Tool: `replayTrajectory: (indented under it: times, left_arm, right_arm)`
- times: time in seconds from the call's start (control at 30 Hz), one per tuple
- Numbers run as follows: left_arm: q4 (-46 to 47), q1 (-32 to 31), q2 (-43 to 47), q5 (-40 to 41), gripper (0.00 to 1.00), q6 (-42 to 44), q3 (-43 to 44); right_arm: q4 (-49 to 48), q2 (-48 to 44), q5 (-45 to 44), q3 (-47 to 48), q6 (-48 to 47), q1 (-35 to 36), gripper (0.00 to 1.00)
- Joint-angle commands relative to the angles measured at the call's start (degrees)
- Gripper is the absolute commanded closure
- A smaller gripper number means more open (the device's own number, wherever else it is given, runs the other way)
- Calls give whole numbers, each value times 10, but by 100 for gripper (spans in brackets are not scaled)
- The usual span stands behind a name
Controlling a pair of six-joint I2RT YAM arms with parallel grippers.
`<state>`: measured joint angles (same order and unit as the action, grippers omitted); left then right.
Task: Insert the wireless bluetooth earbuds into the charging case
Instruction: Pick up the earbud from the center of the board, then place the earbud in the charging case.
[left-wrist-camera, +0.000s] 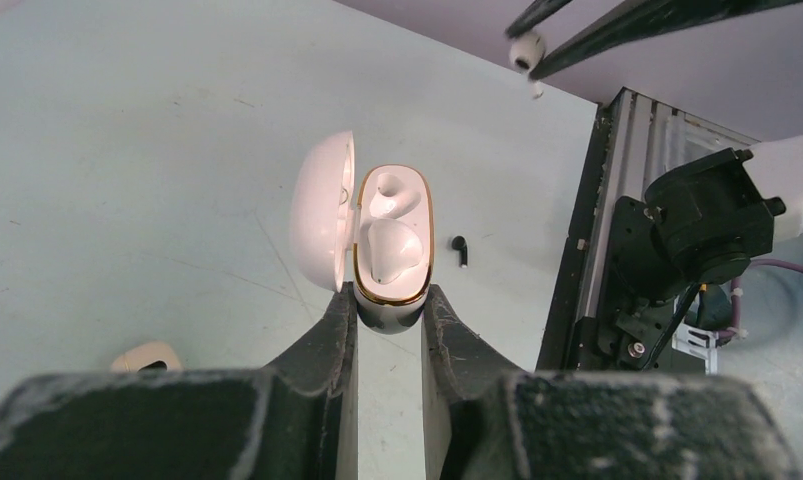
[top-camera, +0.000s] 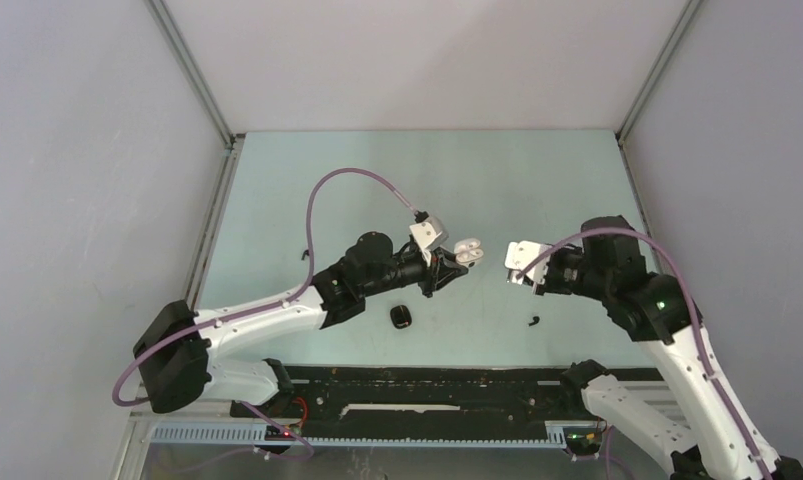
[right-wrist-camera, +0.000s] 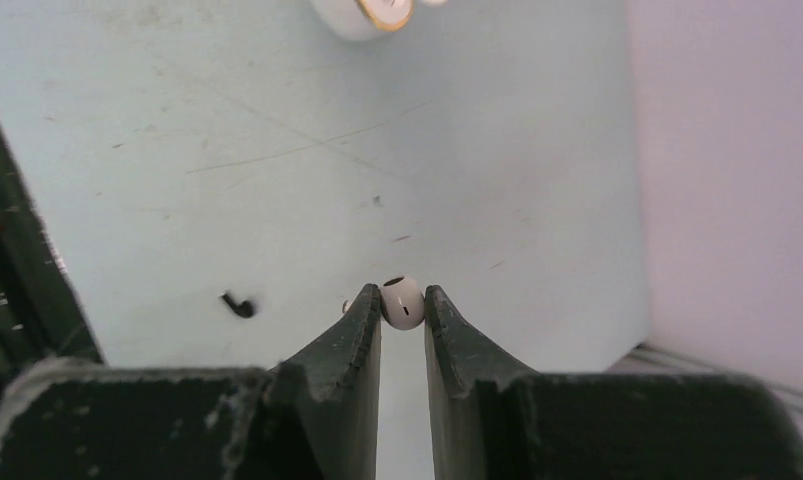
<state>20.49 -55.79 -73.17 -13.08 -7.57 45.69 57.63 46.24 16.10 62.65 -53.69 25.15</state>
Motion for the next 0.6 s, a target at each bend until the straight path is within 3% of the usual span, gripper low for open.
replayTrajectory:
  times: [0.0, 0.33, 0.57]
  left_arm:
    - [29, 4, 5, 1, 100, 8, 9]
    - [30, -2, 25, 82, 100, 55, 40]
    - [25, -22, 9, 94, 100, 99, 92]
  right_arm:
    - [-91, -52, 13, 14, -63, 15, 100]
    - [-296, -163, 69, -59, -130, 62, 100]
    - [-440, -186, 48, -135, -196, 111, 100]
